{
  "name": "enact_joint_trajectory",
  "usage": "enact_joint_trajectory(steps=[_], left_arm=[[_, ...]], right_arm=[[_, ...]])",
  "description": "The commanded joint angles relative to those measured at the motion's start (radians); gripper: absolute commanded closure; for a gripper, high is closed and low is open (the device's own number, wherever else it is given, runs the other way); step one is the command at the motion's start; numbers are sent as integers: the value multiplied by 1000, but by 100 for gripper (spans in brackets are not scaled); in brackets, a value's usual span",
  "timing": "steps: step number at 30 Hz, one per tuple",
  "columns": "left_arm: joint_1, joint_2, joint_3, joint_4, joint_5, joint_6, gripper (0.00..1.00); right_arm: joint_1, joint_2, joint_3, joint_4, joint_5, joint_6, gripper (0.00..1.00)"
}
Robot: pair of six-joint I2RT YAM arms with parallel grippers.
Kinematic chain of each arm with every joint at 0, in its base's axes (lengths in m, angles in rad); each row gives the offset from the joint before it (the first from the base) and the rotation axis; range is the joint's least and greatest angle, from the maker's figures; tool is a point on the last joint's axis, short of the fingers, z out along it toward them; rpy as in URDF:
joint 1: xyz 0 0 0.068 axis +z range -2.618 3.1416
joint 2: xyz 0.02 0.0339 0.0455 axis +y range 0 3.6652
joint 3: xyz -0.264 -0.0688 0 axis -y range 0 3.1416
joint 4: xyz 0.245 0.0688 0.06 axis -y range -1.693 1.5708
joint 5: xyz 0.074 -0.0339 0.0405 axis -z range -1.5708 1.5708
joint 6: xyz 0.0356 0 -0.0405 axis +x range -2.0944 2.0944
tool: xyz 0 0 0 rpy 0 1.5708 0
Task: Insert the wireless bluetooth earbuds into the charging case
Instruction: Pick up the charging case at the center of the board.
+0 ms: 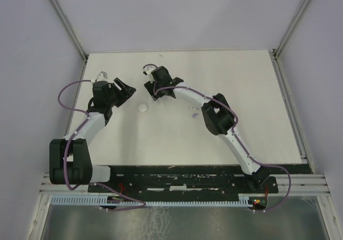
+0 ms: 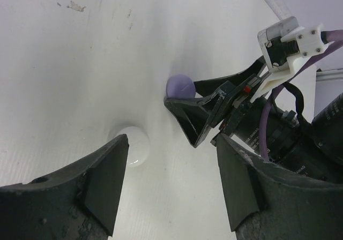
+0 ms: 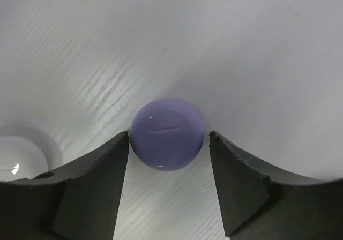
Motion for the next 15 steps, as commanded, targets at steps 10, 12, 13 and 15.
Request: enact_joint_trajectory(steps=[10,12,13,15], left_arm=[[18,-10,-12,61,30,-25,27],[18,-9,-14,63,37,-25,27],[19,-8,-14,65,42,-25,27],[18,-7,-13,72,63,-27,27]], right_arm=[[5,27,50,-23,20,18,47],[4,4,-1,23,26,17,49],[5,-37,-52,72,27,14,51],[5,-117,-206,200,25,-3,54]])
